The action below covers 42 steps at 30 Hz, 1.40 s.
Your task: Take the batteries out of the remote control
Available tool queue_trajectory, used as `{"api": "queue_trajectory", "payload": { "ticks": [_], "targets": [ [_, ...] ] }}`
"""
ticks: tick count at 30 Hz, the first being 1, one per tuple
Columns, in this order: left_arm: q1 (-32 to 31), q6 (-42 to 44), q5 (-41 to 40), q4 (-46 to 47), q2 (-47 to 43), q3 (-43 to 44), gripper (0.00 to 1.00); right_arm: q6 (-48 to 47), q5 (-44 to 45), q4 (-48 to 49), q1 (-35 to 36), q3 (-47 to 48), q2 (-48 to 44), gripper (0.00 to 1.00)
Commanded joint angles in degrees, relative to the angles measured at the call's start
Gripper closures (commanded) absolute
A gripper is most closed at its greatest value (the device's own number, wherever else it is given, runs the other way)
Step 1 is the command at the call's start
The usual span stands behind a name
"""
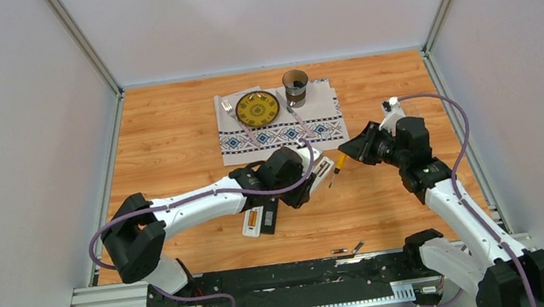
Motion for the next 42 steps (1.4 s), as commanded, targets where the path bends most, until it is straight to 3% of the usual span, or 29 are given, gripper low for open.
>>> {"api": "queue_trajectory", "payload": {
  "ticks": [1,9,18,26,30,42],
  "targets": [
    [4.0,-1.0,4.0,2.2,-2.3,2.3,1.0,-0.8,-3.4,-2.5,-1.4,4.8,-1.5,1.0],
    [12.9,-0.7,3.6,1.3,-11.8,-5.2,1.0,-1.4,-3.9,-1.9,-1.4,4.4,0.6,1.0],
    [22.2,1.7,-2.4,-4.2,-25.1,-17.0,1.0,-1.7,-5.0,0.3,-1.4,3.4,3.5,1.0],
    [29.9,2.0,-6.7,-8.4,-32.3,-20.9,1.0,-1.9,-6.3,1.1,-1.4,4.2,6.9,1.0],
    [33.4,1.1,-7.1,-8.6,-31.6,-20.9,1.0,-2.8,-7.1,0.6,-1.4,5.0,9.0,1.0],
    [39.2,0.2,-5.3,-15.5,-17.3,-14.1,1.0,-3.4,-7.6,0.7,-1.4,5.0,11.2,1.0]
  ]
}}
